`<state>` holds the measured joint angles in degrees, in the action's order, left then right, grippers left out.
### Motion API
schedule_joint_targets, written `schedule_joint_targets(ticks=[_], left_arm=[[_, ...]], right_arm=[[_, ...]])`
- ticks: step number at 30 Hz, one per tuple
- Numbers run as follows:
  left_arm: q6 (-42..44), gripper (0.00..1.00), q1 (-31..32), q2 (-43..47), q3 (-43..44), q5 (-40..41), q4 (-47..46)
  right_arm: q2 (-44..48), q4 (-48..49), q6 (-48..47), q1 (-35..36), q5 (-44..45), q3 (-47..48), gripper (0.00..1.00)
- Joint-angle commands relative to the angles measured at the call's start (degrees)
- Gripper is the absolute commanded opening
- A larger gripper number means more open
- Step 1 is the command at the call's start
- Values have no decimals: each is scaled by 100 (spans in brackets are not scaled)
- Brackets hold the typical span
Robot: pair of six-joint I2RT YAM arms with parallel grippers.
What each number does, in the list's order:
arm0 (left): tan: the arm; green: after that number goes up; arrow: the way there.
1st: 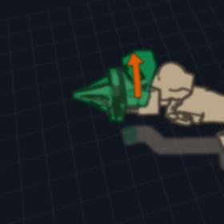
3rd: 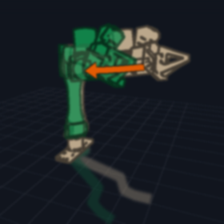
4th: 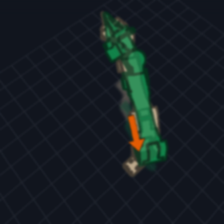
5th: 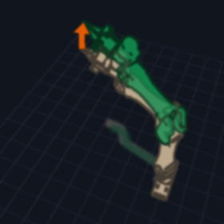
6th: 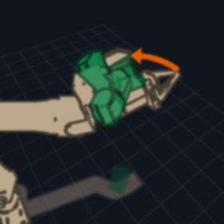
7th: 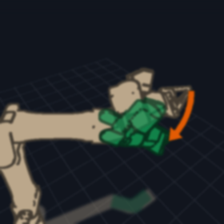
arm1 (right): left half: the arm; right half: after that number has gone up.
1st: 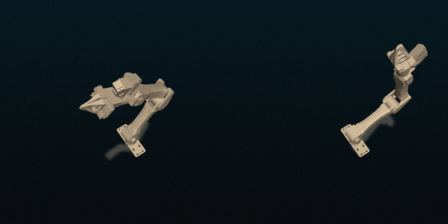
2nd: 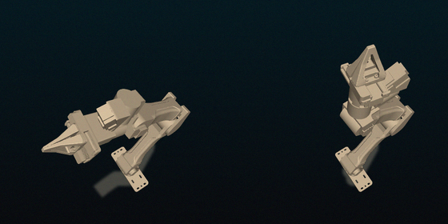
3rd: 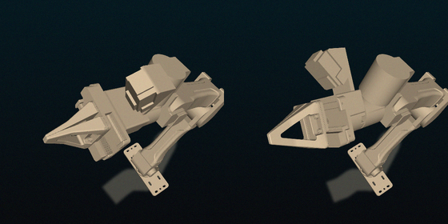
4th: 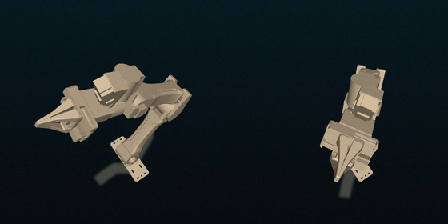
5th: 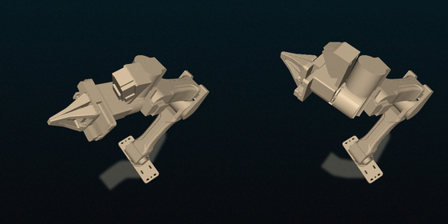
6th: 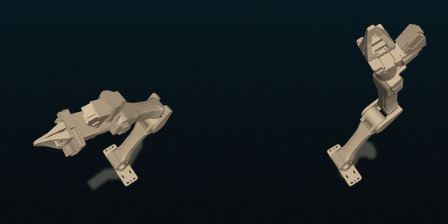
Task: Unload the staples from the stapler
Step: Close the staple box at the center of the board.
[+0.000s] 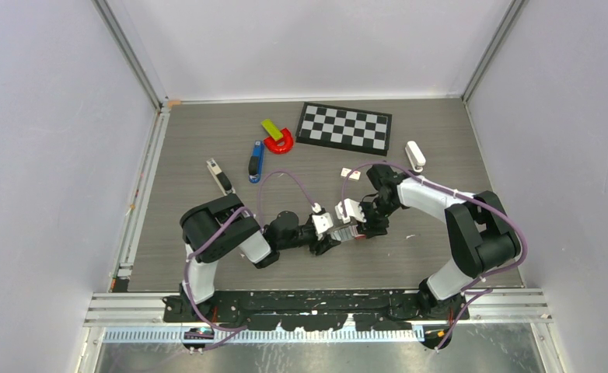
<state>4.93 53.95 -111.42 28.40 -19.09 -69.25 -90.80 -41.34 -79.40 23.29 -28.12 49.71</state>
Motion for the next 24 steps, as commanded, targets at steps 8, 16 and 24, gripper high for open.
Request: schedule_joint_targets(ticks=[8,16,24], left_arm=[[12,52,19,-115,46,72,-283],[-11,52,19,-139,87,-10,-290],[6,52,27,-195,116,-170,-342]], right_arm=[[-35,65,-50,104,-1,-23,48],[-78,64,-2,149,-9,3,46],[-121,149,169,153,22,38,45]])
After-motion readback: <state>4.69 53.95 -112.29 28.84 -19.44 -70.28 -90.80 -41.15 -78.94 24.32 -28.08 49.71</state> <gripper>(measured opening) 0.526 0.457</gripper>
